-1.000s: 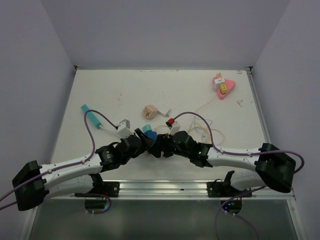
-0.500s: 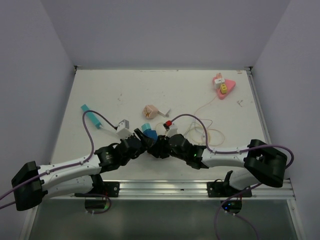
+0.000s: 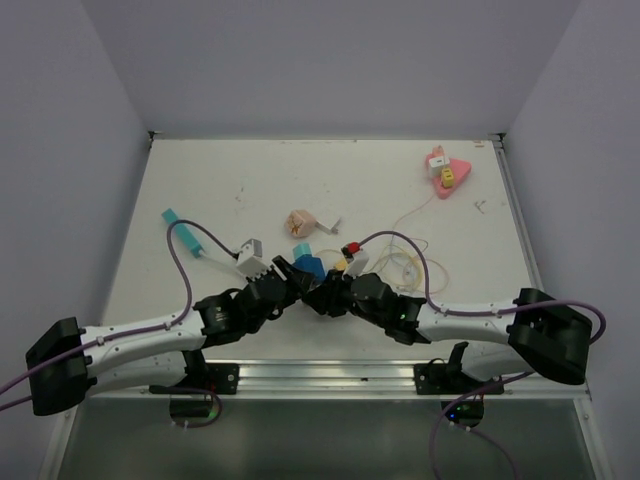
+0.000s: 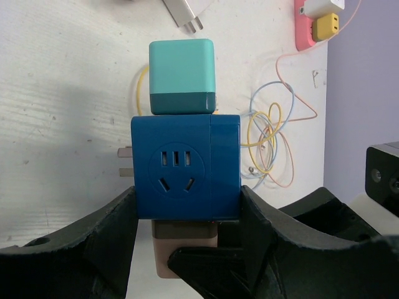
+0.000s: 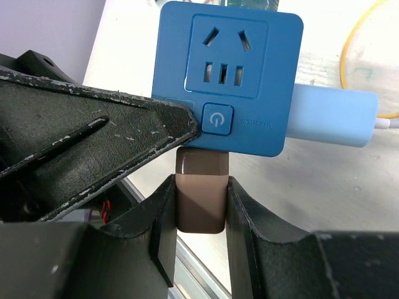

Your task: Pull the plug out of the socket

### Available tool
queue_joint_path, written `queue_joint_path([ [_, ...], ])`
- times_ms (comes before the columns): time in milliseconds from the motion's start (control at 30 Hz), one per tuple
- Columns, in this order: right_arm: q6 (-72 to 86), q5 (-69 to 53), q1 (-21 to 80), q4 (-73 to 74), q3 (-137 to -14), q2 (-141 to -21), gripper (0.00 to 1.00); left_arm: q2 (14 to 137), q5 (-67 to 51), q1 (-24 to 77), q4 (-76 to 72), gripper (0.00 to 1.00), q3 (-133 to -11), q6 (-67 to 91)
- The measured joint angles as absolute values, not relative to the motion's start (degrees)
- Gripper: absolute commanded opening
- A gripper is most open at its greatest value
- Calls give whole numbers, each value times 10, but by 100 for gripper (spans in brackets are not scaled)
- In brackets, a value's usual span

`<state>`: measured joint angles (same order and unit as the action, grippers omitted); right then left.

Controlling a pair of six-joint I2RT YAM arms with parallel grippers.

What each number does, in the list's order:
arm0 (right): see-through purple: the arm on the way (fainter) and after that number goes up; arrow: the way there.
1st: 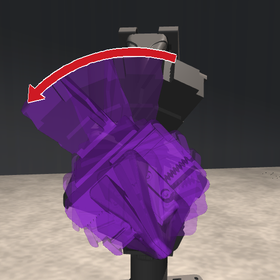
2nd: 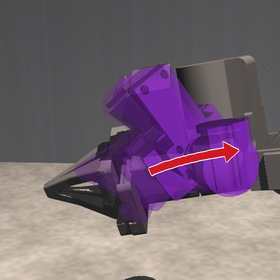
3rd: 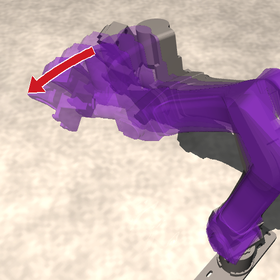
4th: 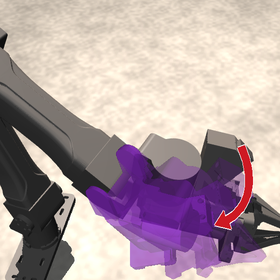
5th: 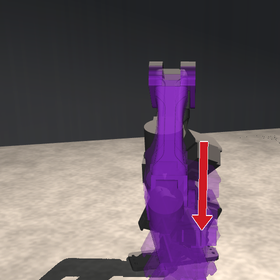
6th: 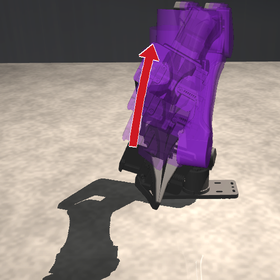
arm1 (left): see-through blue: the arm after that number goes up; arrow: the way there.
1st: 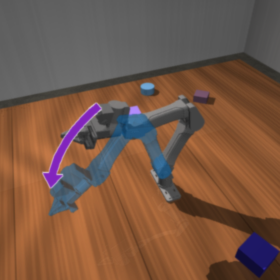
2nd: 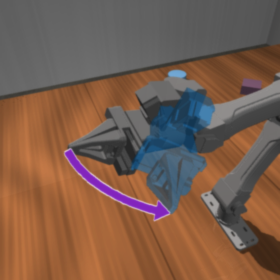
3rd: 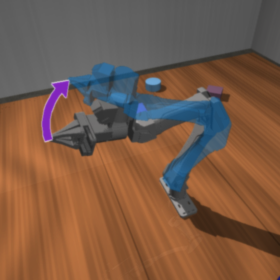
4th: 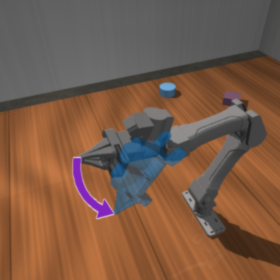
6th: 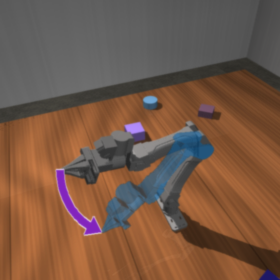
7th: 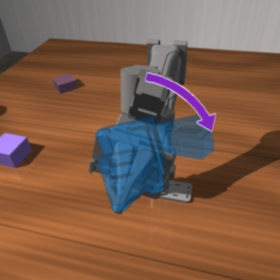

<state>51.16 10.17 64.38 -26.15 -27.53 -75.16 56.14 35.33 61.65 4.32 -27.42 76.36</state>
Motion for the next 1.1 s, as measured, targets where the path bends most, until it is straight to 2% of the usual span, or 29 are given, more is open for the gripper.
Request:
queue_joint_path([
  [400, 548, 145, 649, -235, -262, -718, 0, 627, 369, 616, -4, 0, -306, 723],
  [567, 552, 86, 690, -147, -248, -673, 0, 639, 509, 574, -19, 0, -317, 714],
  [700, 556, 78, 690, -87, -248, -651, 0, 650, 560, 570, -20, 0, -326, 715],
  [967, 551, 147, 676, 34, -246, -525, 0, 627, 536, 570, -27, 0, -333, 670],
  [1100, 541, 167, 611, 67, -241, -509, 0, 586, 487, 570, -29, 0, -332, 631],
])
